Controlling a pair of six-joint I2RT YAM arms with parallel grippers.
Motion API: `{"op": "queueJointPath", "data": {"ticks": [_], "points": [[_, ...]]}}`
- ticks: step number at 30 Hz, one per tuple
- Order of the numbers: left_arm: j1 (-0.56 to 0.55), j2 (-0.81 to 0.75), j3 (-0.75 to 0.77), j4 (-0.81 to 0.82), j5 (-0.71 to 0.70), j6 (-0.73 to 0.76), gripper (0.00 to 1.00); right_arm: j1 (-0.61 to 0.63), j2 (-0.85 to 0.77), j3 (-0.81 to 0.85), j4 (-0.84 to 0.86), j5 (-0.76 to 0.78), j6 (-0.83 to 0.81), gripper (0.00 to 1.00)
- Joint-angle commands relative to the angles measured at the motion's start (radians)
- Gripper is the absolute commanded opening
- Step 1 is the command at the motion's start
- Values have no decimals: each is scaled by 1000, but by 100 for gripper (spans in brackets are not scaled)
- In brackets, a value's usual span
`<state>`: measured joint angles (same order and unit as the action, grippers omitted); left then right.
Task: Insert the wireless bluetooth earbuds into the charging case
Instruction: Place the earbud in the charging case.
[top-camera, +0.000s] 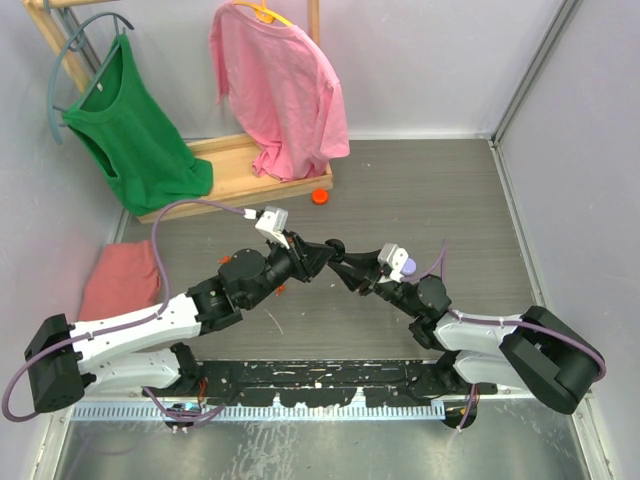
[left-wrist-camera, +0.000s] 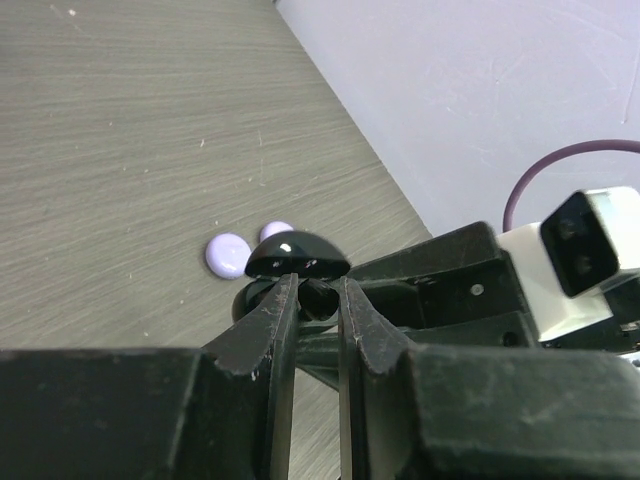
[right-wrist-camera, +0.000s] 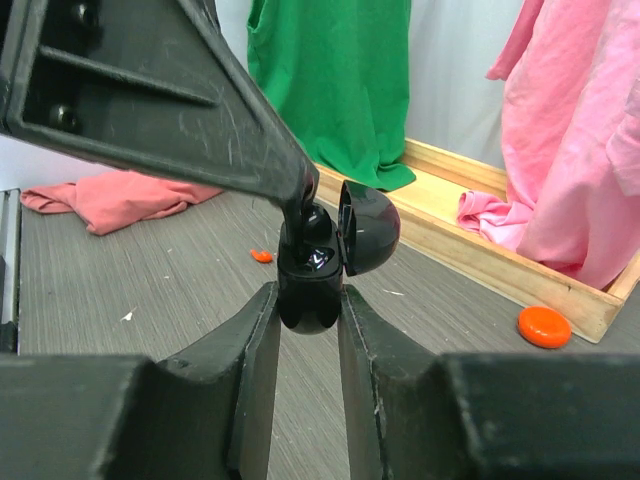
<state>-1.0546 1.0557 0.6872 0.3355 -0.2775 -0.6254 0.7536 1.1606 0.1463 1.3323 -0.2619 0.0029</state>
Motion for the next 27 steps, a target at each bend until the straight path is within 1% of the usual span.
{"op": "queueJointPath", "data": {"ticks": [1,7,10,17,23,27], "points": [[-15,18,5,-3,-65,7,11,2,-7,15,160,23,2,1],[-20,9,5,-27,-101,10,11,2,-8,15,160,26,0,1],[-19,8,21,-68,-114,12,11,3,-7,15,160,24,-1,1],[-20,-6,46,-130,-108,0,21,3,-8,9,156,32,-6,1],[-21,11,83,-212,-121,-36,24,1,-4,11,157,33,-6,1],[-20,19,105,-244,-122,-54,28,3,-2,11,156,34,-7,1]]}}
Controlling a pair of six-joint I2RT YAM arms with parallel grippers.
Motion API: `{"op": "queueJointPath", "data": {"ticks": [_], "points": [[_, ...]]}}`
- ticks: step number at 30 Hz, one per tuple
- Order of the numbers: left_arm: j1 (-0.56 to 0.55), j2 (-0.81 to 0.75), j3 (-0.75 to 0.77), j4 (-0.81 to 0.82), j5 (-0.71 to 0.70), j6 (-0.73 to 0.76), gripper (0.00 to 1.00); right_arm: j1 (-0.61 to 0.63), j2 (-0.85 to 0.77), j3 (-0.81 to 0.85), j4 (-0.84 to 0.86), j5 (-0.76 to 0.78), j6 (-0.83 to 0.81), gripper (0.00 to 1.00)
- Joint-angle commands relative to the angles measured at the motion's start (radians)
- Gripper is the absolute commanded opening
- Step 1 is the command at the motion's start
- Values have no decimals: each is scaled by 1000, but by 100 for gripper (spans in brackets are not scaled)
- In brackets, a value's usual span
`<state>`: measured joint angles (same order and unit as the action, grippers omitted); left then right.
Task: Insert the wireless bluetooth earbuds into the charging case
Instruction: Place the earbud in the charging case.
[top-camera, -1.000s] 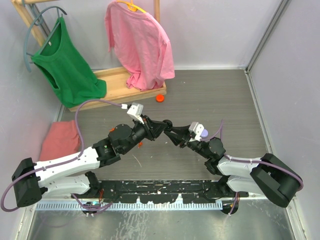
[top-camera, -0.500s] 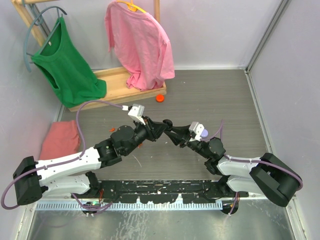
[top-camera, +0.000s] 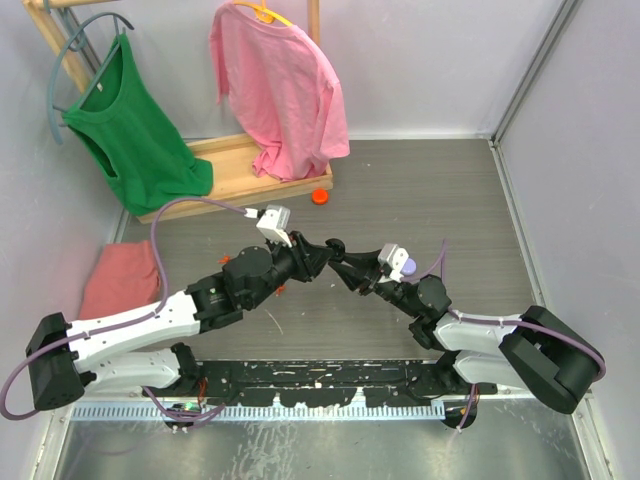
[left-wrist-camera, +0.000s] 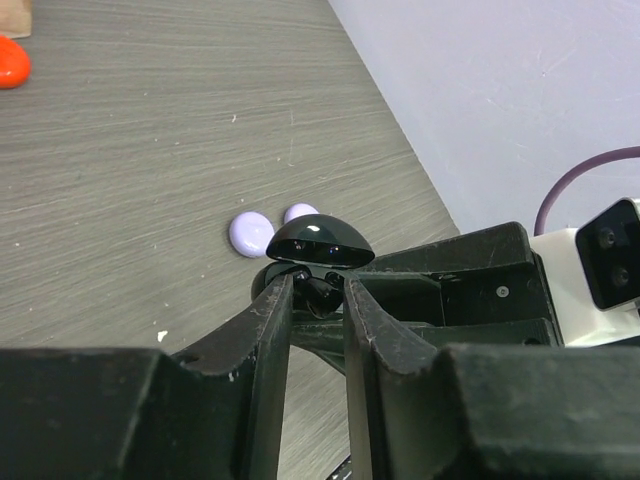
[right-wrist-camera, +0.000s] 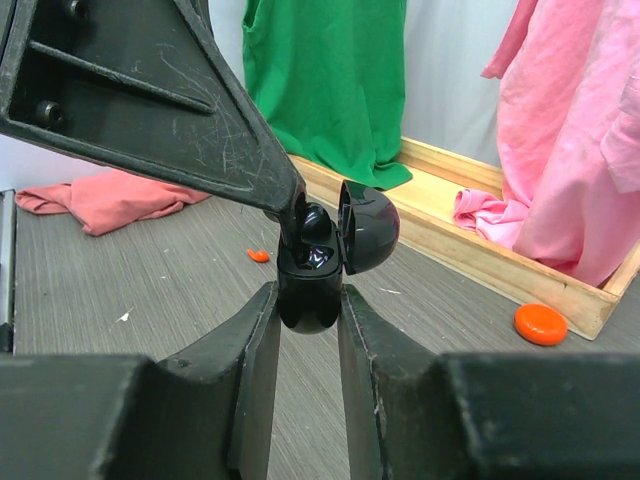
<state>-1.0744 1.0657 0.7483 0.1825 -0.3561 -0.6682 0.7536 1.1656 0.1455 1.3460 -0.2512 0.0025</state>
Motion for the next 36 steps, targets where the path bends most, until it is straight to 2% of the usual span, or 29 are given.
{"op": "queueJointPath", "data": {"ticks": [1,8,23,36], "points": [[-1,10,54,-104,-44,-14,29,3,-6,12,141,25,-7,1],[-1,34,110,-176,-25,-37,35,3,1,11,140,31,-10,1],[0,33,164,-207,59,-65,44,2,3,9,136,38,-9,1],[0,26,167,-201,155,-65,45,2,7,15,133,35,-6,1]]}}
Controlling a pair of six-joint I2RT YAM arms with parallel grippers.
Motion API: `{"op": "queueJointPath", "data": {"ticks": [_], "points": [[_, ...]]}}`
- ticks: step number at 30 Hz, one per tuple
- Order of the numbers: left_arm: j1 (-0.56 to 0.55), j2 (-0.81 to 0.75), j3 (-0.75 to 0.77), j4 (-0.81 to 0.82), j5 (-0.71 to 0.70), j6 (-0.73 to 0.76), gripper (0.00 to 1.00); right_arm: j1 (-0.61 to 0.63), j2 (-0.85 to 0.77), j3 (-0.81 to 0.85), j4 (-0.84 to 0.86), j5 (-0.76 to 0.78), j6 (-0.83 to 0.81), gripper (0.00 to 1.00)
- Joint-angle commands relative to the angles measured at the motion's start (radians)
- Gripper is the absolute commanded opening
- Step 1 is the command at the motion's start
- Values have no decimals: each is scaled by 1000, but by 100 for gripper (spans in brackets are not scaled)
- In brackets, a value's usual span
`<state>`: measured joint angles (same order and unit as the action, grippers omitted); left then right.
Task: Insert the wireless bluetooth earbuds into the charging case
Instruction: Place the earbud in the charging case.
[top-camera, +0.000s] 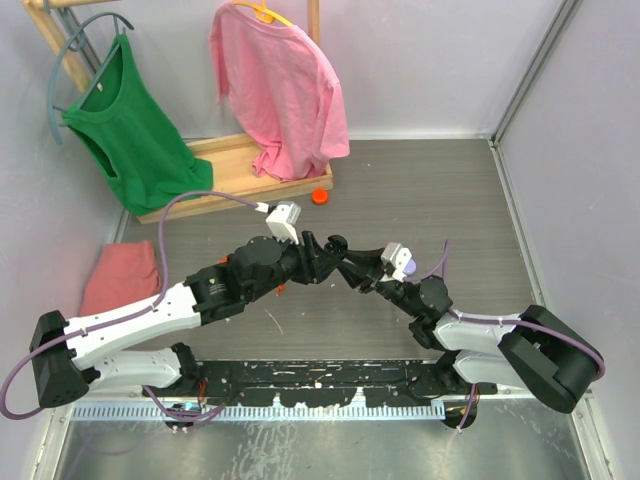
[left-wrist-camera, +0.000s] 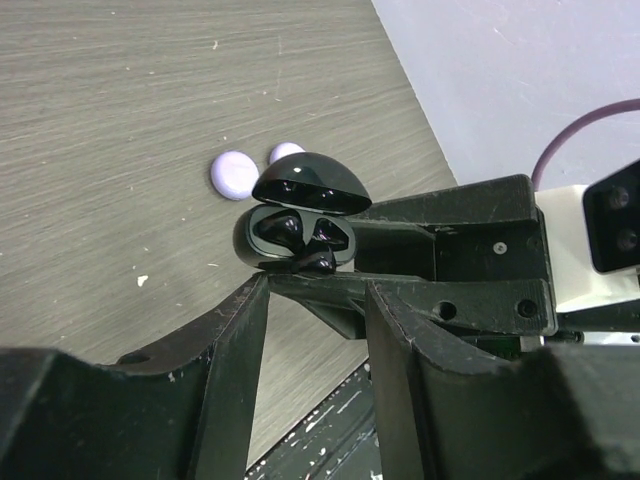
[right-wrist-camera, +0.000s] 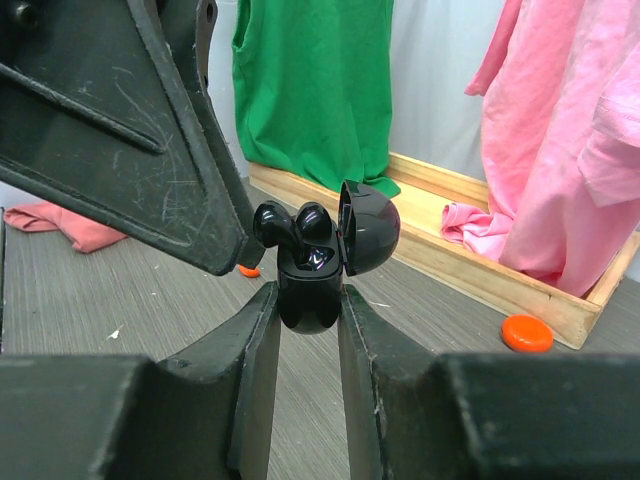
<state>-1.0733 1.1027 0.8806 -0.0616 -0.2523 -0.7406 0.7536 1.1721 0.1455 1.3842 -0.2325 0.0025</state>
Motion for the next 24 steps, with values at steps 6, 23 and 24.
{"op": "queueJointPath", "data": {"ticks": [6,23,24], "points": [[-2,-15,38,59,54,34,46,1,-2,14,95,15,-5,1],[-1,-8,77,57,23,144,49,2,-21,9,93,15,-2,1],[-1,-6,77,59,27,144,50,2,-22,9,93,14,-2,1]]}}
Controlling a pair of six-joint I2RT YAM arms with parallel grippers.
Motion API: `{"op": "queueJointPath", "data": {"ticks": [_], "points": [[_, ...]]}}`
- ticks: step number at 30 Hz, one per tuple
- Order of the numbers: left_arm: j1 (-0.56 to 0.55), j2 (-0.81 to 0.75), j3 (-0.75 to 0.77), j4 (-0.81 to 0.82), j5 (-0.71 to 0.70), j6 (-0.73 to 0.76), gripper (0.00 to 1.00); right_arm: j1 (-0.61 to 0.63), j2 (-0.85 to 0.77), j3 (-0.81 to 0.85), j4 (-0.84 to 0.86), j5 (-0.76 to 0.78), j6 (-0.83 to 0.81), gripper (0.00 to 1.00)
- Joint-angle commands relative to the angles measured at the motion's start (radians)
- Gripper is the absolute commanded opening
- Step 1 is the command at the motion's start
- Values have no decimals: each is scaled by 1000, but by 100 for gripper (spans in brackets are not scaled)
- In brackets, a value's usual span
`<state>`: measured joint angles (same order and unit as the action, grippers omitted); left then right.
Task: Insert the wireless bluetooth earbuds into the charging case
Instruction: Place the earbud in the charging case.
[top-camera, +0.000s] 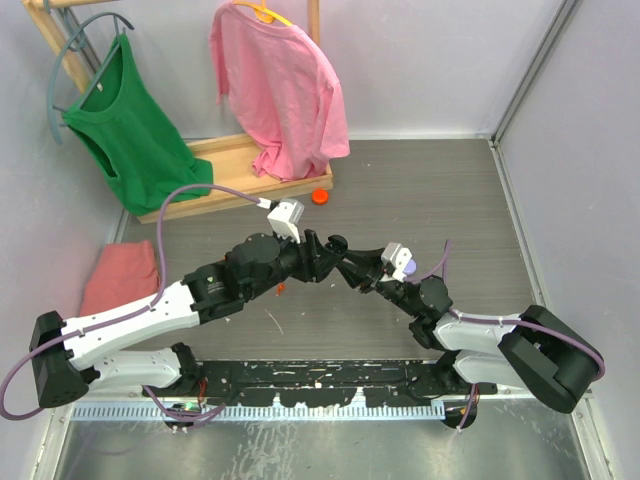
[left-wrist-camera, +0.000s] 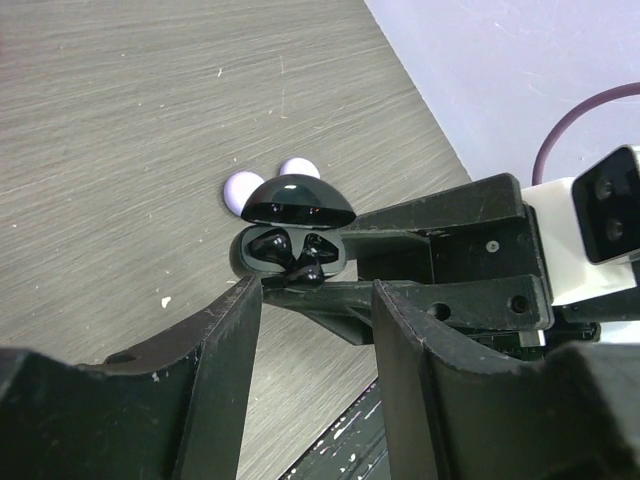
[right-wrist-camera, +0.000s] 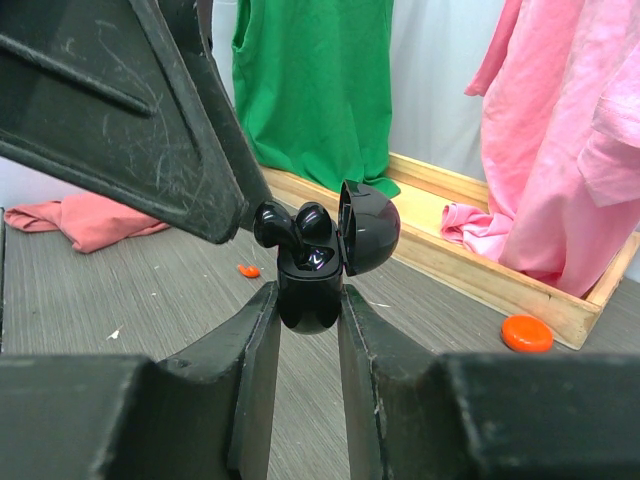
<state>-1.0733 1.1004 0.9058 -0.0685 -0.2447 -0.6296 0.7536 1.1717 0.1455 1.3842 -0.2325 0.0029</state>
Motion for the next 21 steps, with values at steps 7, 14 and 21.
{"op": "queueJointPath", "data": {"ticks": [7,14,21], "points": [[-1,2,49,93,46,55,49,3,-23,11,90,15,-2,1],[-1,16,64,82,100,45,49,2,-26,11,90,19,-3,1],[-3,19,66,90,150,25,48,1,-21,12,88,17,-3,1]]}}
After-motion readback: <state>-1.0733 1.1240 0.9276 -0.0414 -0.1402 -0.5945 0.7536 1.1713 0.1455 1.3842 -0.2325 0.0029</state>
